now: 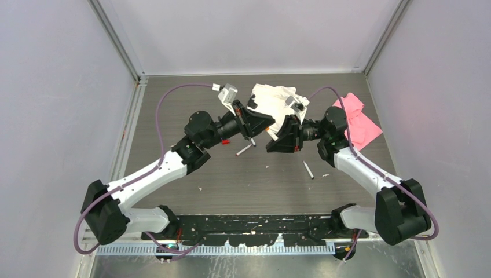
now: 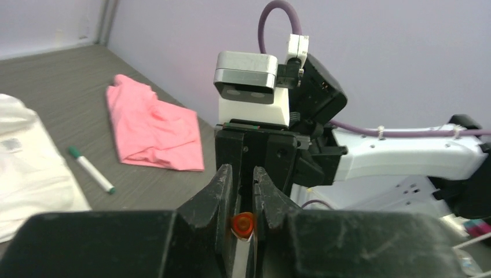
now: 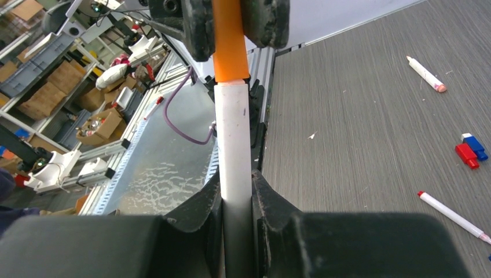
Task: Insert the pens into the pen caps
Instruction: Press the pen cap onto the pen.
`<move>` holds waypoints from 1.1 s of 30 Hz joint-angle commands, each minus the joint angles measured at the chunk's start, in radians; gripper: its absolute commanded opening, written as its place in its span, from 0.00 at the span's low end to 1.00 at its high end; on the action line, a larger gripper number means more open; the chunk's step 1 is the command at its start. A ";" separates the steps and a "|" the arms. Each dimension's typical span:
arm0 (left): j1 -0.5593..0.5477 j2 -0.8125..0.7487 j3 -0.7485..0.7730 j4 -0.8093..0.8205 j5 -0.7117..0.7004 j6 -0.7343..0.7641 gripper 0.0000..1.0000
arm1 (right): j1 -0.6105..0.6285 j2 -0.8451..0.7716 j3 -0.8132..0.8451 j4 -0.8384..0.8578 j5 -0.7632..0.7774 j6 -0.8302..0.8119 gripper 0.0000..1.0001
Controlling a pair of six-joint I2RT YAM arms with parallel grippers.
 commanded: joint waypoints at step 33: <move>-0.142 0.168 -0.153 -0.130 0.392 -0.141 0.01 | -0.052 -0.066 0.064 0.147 0.210 0.091 0.01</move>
